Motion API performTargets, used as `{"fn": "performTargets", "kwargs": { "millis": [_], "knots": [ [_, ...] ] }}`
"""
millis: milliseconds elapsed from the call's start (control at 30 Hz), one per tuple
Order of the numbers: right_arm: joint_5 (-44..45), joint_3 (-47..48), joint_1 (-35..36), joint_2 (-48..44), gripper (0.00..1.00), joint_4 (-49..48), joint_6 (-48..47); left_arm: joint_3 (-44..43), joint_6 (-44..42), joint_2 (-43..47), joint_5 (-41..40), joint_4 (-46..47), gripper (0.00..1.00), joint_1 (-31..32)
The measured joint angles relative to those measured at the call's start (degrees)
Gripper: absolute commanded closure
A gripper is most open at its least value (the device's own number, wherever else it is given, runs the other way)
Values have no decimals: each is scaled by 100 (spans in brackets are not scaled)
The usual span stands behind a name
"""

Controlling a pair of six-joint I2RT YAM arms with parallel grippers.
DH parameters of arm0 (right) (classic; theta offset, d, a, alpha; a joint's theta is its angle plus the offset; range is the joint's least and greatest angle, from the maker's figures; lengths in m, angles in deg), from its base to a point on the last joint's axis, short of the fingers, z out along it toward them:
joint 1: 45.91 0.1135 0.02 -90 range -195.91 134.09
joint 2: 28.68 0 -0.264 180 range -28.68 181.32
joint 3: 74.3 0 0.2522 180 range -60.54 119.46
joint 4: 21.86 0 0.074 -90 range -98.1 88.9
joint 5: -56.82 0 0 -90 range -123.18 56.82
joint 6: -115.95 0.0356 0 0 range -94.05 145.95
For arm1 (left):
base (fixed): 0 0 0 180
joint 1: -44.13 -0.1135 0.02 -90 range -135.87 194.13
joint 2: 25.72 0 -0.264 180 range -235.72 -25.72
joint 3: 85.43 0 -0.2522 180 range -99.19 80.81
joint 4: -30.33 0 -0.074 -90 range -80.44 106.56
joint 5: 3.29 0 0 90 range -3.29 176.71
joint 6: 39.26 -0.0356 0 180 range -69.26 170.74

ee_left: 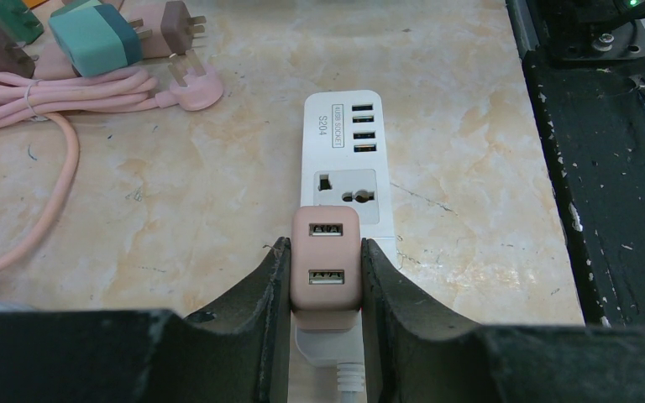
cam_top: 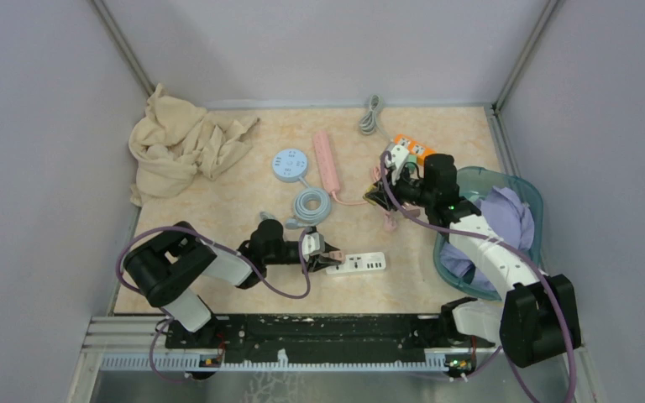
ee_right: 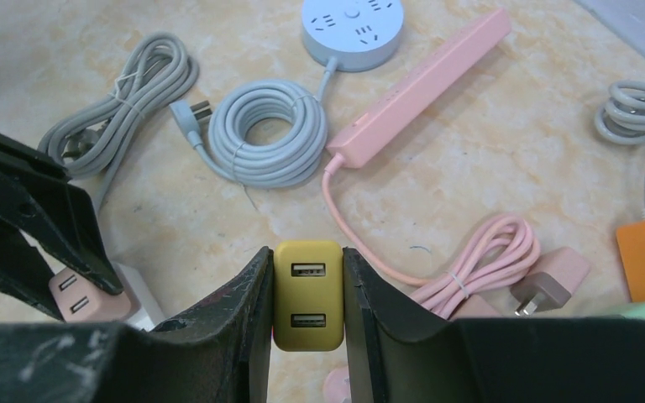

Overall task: Pull the plug off the socket
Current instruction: Place the plug at the center of the board.

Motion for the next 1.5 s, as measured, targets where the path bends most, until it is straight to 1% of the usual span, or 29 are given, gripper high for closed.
{"fn": "performTargets", "kwargs": {
  "millis": [200, 467, 833, 1167, 1500],
  "knots": [
    [474, -59, -50, 0, 100, -267, 396, 0, 2, -7, 2, 11, 100, -2],
    [968, -109, -136, 0, 100, -459, 693, 0, 2, -11, 7, 20, 100, -2],
    [1349, -109, -201, 0, 100, -461, 872, 0, 2, -15, 13, 26, 100, -2],
    [2087, -103, -275, 236, 100, -275, 1228, 0, 2, -15, 13, 28, 100, -2],
    [2747, -103, -275, 422, 100, -361, 1486, 0, 0, -15, 13, 31, 100, -2]
  ]
}}
